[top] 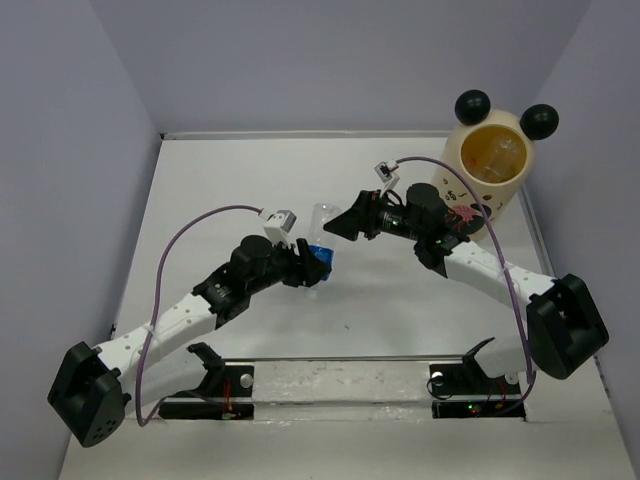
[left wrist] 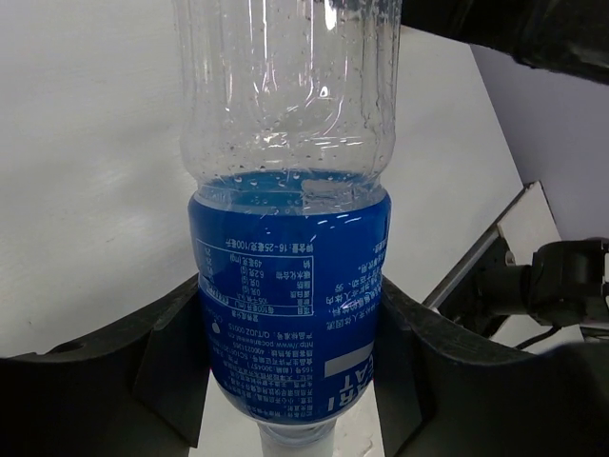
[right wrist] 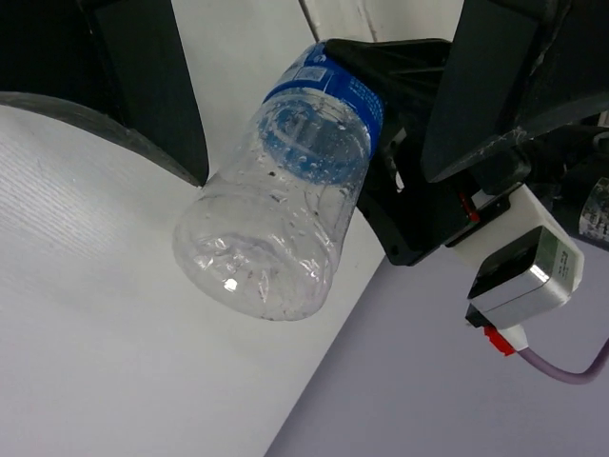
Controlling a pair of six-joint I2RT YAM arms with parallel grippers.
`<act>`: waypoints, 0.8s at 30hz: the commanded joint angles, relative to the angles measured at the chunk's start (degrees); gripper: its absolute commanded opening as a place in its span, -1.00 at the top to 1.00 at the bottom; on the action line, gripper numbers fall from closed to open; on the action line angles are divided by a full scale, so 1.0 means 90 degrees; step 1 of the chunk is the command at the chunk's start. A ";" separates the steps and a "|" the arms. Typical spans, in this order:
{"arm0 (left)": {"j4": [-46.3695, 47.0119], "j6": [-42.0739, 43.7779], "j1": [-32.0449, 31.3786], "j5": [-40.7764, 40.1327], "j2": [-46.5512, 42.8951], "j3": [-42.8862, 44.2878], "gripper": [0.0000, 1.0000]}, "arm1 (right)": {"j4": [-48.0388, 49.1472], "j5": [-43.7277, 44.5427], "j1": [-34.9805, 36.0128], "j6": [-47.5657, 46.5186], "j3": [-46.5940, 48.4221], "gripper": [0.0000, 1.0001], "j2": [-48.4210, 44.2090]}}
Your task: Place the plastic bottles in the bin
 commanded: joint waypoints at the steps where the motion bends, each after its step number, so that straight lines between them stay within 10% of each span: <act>1: 0.0436 0.0275 -0.0420 0.0299 0.0033 0.0400 -0.10 | -0.0052 0.0181 0.0011 -0.0332 0.0337 -0.98 -0.0235; 9: 0.0612 0.0538 -0.0831 0.0494 0.0180 0.0634 -0.12 | -0.0356 0.0123 0.0011 -0.0412 0.0533 -0.96 -0.0157; 16: -0.0010 0.0880 -0.0860 0.0106 0.0132 0.1296 -0.74 | -0.0588 0.0610 0.0011 -0.0275 0.0698 0.42 -0.0926; 24: -0.0802 0.1153 -0.0860 -0.0941 -0.0591 0.2098 -0.98 | -0.1575 0.2182 0.0011 -0.1045 0.1567 0.69 -0.1680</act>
